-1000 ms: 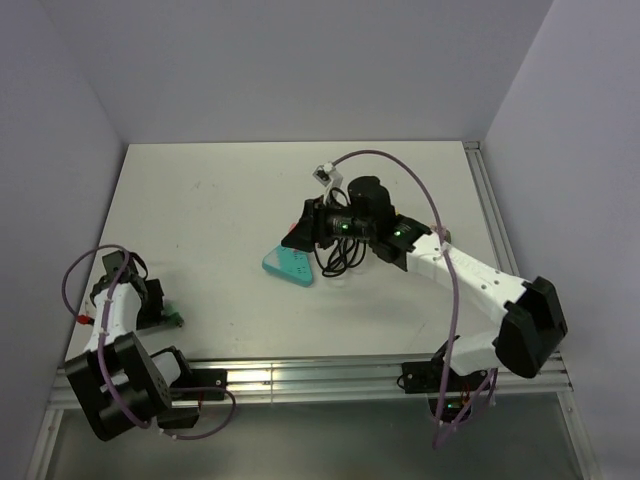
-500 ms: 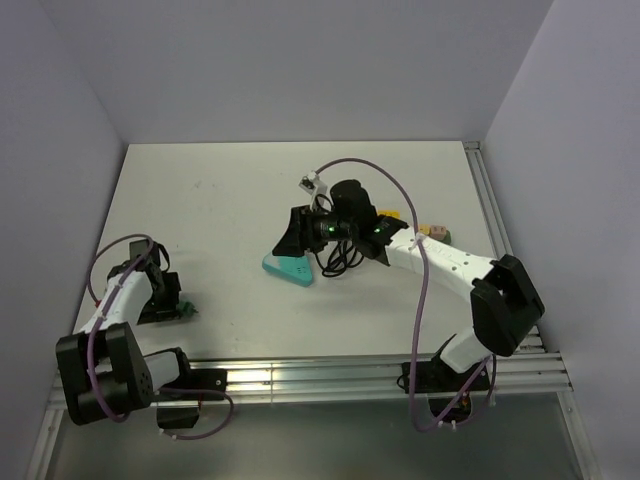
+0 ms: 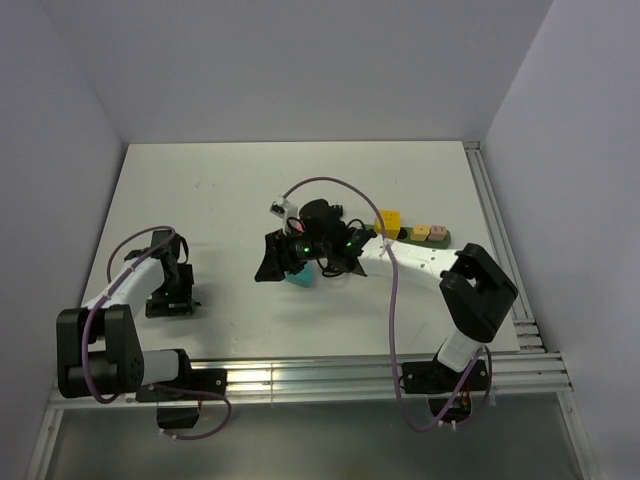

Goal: Insert the plug
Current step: Pick up the plug from the corner of the board.

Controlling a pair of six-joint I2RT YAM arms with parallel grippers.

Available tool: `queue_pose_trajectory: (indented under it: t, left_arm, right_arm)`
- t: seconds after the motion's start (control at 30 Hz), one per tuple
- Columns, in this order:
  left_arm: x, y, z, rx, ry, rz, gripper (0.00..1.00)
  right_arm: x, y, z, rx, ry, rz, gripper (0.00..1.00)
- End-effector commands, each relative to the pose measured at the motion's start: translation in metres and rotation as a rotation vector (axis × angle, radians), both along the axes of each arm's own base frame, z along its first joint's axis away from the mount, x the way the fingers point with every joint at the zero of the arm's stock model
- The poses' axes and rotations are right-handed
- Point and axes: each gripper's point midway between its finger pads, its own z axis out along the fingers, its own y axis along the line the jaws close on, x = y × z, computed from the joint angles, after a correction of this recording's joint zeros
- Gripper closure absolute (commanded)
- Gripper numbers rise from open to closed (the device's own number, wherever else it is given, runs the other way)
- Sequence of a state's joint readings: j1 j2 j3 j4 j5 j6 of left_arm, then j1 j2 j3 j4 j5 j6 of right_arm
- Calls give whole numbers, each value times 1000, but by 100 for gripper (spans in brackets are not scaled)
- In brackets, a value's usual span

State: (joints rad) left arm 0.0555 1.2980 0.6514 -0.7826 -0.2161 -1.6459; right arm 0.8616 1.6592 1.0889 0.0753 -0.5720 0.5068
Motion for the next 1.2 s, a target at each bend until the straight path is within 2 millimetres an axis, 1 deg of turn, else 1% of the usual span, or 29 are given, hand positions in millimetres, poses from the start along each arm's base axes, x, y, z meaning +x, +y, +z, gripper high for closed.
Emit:
queue_pose_trajectory:
  t: [0.0, 0.07, 0.1, 0.17, 0.2, 0.27, 0.33, 0.37, 0.43, 0.47, 0.5, 0.53, 0.57, 0.73, 0.77, 0.8, 0.83, 0.87, 0.97, 1.0, 1.03, 1.07, 1.1, 1.17]
  left_arm:
    - [-1, 9, -2, 50, -5, 49, 21]
    - [0, 11, 0, 60, -37, 44, 29]
    - [2, 11, 2, 60, -55, 44, 39]
    - [8, 11, 6, 68, -106, 14, 45]
    - [10, 10, 7, 65, -122, 3, 51]
    - [14, 9, 9, 67, -151, -28, 55]
    - [17, 9, 10, 69, -175, -42, 63]
    - [22, 9, 13, 80, -198, -64, 69]
    - [23, 9, 15, 82, -215, -74, 71]
    - [24, 10, 17, 88, -227, -77, 74]
    - [26, 10, 19, 90, -241, -84, 80]
    - [28, 9, 21, 94, -266, -99, 82]
    - [30, 8, 23, 91, -282, -105, 86]
    - [35, 2, 31, 97, -337, -149, 91]
    - [38, 0, 33, 104, -352, -182, 98]
    - [42, -4, 35, 101, -369, -201, 99]
    - [48, -14, 38, 95, -389, -247, 100]
    - [51, -19, 40, 99, -394, -310, 100]
    - [60, -29, 44, 124, -382, -409, 100]
    - [64, -39, 45, 125, -376, -450, 100]
    - [68, -44, 46, 133, -385, -510, 100]
    - [75, -52, 50, 134, -419, -570, 100]
    - [78, -66, 52, 117, -437, -633, 100]
    - [83, -76, 58, 116, -467, -703, 100]
  right_arm:
    - [12, 6, 42, 98, -125, -8, 34]
    - [11, 5, 46, 106, -132, -10, 34]
    - [11, 4, 47, 108, -133, -12, 35]
    - [10, 4, 50, 117, -137, -13, 35]
    - [10, 4, 50, 118, -136, -14, 35]
    - [10, 3, 51, 121, -138, -17, 35]
    - [9, 3, 53, 125, -141, -16, 35]
    - [9, 2, 55, 130, -145, -21, 35]
    - [8, 1, 57, 134, -150, -21, 35]
    - [8, 1, 59, 136, -152, -22, 35]
    - [8, 0, 58, 135, -151, -22, 35]
    - [8, -1, 60, 138, -156, -27, 35]
    - [9, -1, 61, 139, -158, -28, 35]
    - [9, -2, 60, 129, -163, -28, 35]
    - [11, -3, 59, 126, -163, -32, 35]
    - [11, -3, 59, 122, -164, -34, 35]
    - [11, -3, 58, 121, -164, -37, 35]
    - [12, -5, 58, 122, -163, -41, 35]
    - [13, -12, 64, 134, -170, -57, 35]
    - [14, -14, 67, 142, -173, -60, 35]
    - [18, -18, 69, 145, -177, -72, 35]
    - [17, -23, 75, 156, -186, -77, 35]
    - [19, -27, 78, 161, -192, -88, 35]
    - [20, -38, 87, 176, -210, -106, 35]
